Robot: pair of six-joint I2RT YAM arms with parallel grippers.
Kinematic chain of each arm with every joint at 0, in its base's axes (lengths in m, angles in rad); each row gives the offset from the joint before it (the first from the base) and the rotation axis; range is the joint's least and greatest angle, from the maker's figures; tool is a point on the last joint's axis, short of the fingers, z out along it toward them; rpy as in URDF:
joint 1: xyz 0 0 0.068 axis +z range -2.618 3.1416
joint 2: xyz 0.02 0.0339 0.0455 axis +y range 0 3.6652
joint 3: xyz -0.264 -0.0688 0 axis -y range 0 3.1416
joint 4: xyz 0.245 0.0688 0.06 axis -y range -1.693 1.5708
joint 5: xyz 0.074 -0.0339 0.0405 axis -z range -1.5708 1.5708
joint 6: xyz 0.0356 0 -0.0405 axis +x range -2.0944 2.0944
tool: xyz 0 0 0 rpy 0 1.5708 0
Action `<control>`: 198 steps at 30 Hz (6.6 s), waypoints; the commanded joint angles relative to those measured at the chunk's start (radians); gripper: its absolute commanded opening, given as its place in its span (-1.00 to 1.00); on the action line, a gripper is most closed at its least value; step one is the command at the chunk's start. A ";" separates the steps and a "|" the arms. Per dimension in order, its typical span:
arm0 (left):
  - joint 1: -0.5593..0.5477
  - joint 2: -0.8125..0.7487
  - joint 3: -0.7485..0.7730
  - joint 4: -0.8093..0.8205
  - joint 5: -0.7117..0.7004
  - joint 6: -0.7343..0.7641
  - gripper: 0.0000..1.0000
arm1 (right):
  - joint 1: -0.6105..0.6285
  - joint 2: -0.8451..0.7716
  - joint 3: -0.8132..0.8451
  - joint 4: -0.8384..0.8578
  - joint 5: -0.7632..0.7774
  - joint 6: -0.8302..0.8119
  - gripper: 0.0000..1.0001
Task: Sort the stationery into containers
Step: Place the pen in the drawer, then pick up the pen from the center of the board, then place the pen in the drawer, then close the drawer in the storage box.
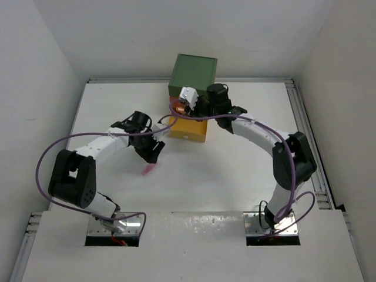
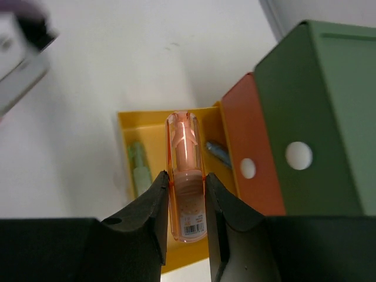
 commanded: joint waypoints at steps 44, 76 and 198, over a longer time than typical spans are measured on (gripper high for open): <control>-0.163 0.147 -0.053 -0.010 -0.193 0.084 -0.51 | -0.030 -0.040 0.038 -0.028 0.003 0.124 -0.20; -0.157 0.252 0.453 0.558 0.095 0.024 -0.04 | -0.286 -0.422 -0.199 -0.122 0.029 0.462 -0.24; -0.407 0.715 -0.182 1.994 -0.559 1.119 -1.00 | -0.159 0.251 0.360 0.049 0.071 0.634 -0.46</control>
